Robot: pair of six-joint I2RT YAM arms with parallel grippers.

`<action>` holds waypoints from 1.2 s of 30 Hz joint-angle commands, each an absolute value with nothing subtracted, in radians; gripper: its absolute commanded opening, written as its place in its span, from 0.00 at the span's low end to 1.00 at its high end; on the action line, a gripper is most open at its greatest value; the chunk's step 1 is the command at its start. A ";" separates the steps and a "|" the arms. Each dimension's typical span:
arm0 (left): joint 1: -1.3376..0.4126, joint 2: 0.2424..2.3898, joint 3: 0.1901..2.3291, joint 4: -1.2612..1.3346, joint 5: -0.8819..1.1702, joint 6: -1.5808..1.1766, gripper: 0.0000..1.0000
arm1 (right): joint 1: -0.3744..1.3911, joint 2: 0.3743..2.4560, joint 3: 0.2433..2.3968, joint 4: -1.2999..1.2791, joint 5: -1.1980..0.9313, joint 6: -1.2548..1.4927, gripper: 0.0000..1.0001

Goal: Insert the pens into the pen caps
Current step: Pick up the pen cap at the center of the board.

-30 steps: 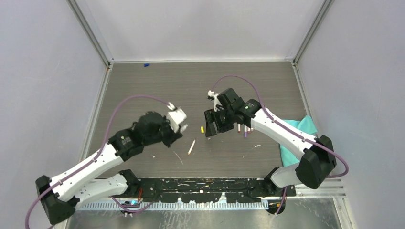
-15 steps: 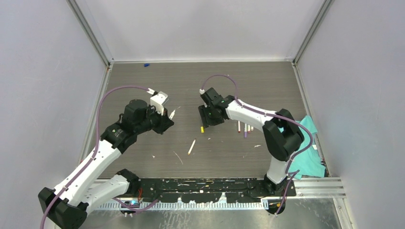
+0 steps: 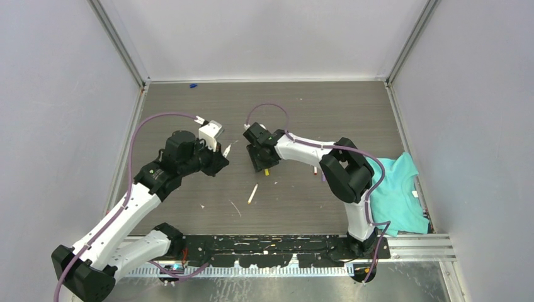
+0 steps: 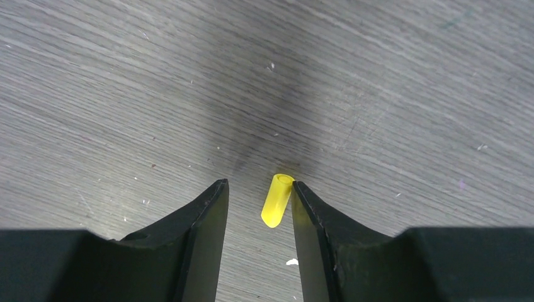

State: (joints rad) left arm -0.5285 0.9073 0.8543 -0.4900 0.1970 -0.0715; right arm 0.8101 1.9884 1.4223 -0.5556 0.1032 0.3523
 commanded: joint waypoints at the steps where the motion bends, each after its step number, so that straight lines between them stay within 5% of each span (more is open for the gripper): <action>1: -0.525 0.886 0.868 -0.460 0.190 -0.075 0.00 | 0.826 1.996 1.458 -0.579 0.182 0.395 0.46; 17: -0.525 0.862 0.862 -0.456 0.190 -0.081 0.00 | 0.834 2.022 1.439 -0.598 0.203 0.438 0.36; 27: -0.525 0.857 0.871 -0.458 0.190 -0.109 0.00 | 0.833 1.986 1.363 -0.591 0.207 0.464 0.01; 36: -0.525 0.838 0.817 -0.377 0.196 -0.302 0.00 | 0.813 1.853 1.283 -0.575 0.158 0.473 0.01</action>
